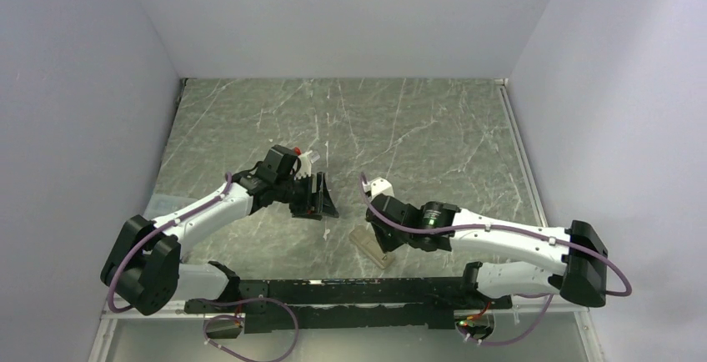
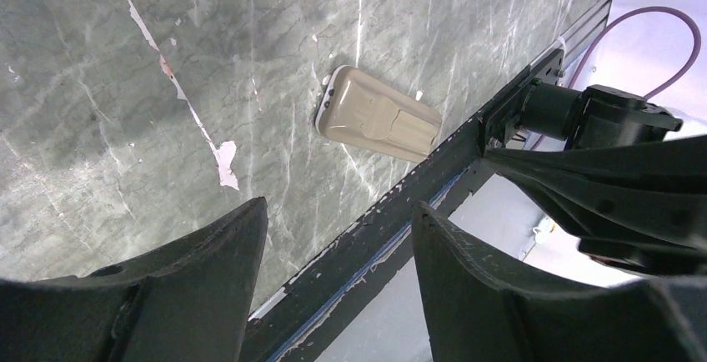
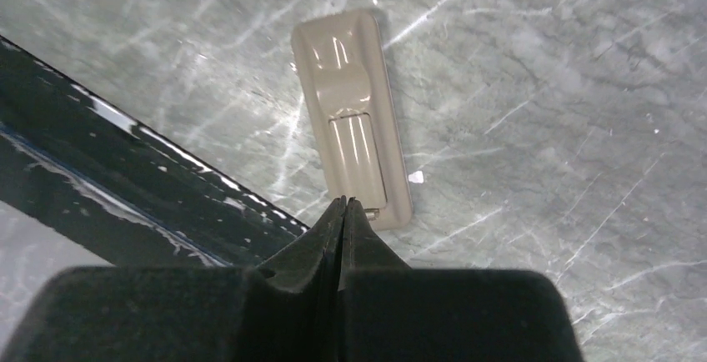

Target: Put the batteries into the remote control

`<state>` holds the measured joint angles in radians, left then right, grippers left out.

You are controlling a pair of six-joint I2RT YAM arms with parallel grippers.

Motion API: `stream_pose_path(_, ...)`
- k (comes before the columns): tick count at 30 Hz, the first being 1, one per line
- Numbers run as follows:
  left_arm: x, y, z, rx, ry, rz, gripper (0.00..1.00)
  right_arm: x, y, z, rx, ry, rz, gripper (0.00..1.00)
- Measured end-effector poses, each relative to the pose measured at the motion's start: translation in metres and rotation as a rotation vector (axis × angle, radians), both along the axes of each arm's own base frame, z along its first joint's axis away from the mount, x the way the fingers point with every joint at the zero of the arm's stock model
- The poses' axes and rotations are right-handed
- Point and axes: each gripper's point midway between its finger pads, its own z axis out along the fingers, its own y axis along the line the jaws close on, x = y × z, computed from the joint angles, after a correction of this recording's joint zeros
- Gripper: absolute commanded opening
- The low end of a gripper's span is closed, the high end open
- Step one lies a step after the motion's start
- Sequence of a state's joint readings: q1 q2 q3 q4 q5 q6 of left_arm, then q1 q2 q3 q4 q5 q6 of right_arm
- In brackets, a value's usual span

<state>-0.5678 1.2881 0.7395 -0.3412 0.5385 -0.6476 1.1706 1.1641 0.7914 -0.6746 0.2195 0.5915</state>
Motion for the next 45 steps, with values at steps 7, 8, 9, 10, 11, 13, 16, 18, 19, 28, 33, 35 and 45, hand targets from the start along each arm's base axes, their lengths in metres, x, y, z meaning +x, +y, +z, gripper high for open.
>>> stream_pose_path(7, 0.000, 0.000, 0.000, 0.000, 0.000, 0.000, 0.69, 0.006, 0.002, 0.018, 0.027, -0.033, -0.016, 0.00)
stream_pose_path(8, 0.000, 0.000, 0.000, 0.000, 0.000, 0.000, 0.69, 0.005, 0.002, 0.017, 0.024, -0.031, -0.016, 0.00)
stream_pose_path(9, 0.000, 0.000, 0.000, 0.000, 0.000, 0.000, 0.69, 0.005, 0.002, 0.016, 0.023, -0.029, -0.015, 0.00)
stream_pose_path(10, 0.000, 0.000, 0.000, 0.000, 0.000, 0.000, 0.69, 0.005, 0.003, 0.013, 0.024, -0.026, -0.015, 0.00)
stream_pose_path(11, 0.000, 0.000, 0.000, 0.000, 0.000, 0.000, 0.69, 0.004, 0.004, 0.008, 0.030, -0.015, -0.015, 0.00)
stream_pose_path(13, 0.000, 0.000, 0.000, 0.000, 0.000, 0.001, 0.69, -0.004, 0.000, -0.021, 0.012, 0.032, -0.015, 0.00)
stream_pose_path(16, 0.000, 0.000, 0.000, 0.000, 0.000, 0.002, 0.69, -0.022, -0.015, -0.064, -0.057, 0.134, -0.025, 0.00)
stream_pose_path(18, 0.000, 0.000, 0.000, 0.000, -0.001, 0.002, 0.69, -0.018, -0.003, -0.063, -0.002, 0.125, -0.035, 0.00)
stream_pose_path(19, 0.000, 0.000, 0.000, 0.000, -0.001, 0.002, 0.69, -0.014, 0.002, -0.059, 0.024, 0.111, -0.042, 0.00)
stream_pose_path(28, 0.001, 0.001, 0.001, -0.001, -0.001, 0.004, 0.69, -0.014, -0.013, -0.047, -0.032, 0.097, -0.064, 0.00)
stream_pose_path(33, 0.001, 0.001, 0.001, 0.000, -0.001, 0.004, 0.69, -0.005, -0.011, -0.031, -0.036, 0.059, -0.075, 0.00)
stream_pose_path(35, 0.000, 0.001, 0.001, 0.001, 0.001, 0.004, 0.69, -0.002, -0.011, -0.026, -0.038, 0.043, -0.078, 0.00)
stream_pose_path(45, -0.004, 0.005, 0.005, 0.008, 0.004, 0.006, 0.74, 0.011, -0.017, -0.008, -0.035, -0.030, -0.103, 0.28)
